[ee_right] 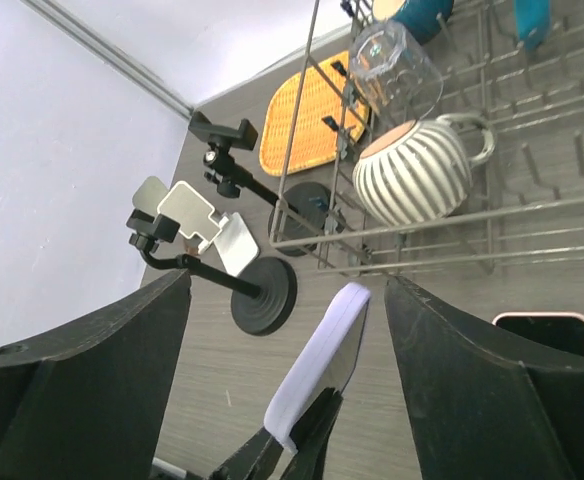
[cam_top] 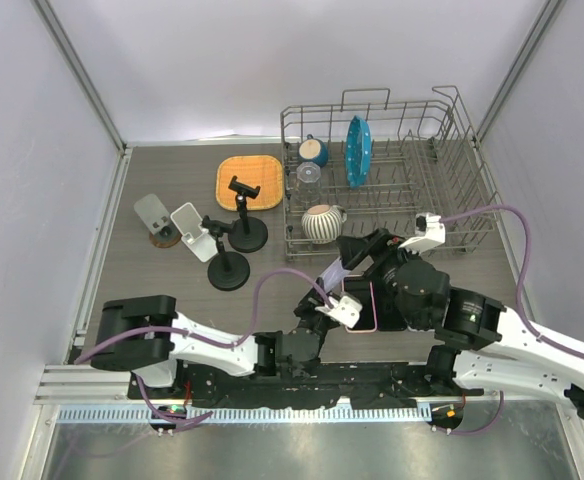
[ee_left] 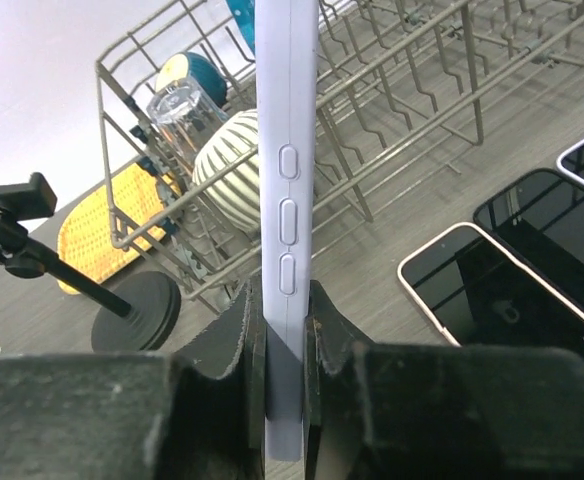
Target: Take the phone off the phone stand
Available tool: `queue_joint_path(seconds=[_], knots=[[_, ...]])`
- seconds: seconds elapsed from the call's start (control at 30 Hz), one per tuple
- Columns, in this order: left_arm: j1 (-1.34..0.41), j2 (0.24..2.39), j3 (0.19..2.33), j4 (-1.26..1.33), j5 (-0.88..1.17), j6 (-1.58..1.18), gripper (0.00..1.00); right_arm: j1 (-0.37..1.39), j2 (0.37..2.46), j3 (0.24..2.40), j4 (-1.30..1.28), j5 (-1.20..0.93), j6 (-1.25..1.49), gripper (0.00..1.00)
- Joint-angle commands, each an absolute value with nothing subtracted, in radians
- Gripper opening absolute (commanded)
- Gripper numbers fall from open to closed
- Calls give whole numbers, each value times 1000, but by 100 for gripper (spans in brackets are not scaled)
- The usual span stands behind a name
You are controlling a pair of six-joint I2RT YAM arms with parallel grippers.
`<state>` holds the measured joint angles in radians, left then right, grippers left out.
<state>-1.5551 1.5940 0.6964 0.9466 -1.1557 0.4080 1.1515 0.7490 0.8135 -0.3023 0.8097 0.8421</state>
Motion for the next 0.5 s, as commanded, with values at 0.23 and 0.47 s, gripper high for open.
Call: queue_joint_path(seconds=[0.23,0.47], knots=[[-1513,1307,723,334,-928,-293,0,1152,603,822,-238,976,592,96],[-1404,1207,698,163,-686,-621,0,1152,545,811,-238,1035,529,96]])
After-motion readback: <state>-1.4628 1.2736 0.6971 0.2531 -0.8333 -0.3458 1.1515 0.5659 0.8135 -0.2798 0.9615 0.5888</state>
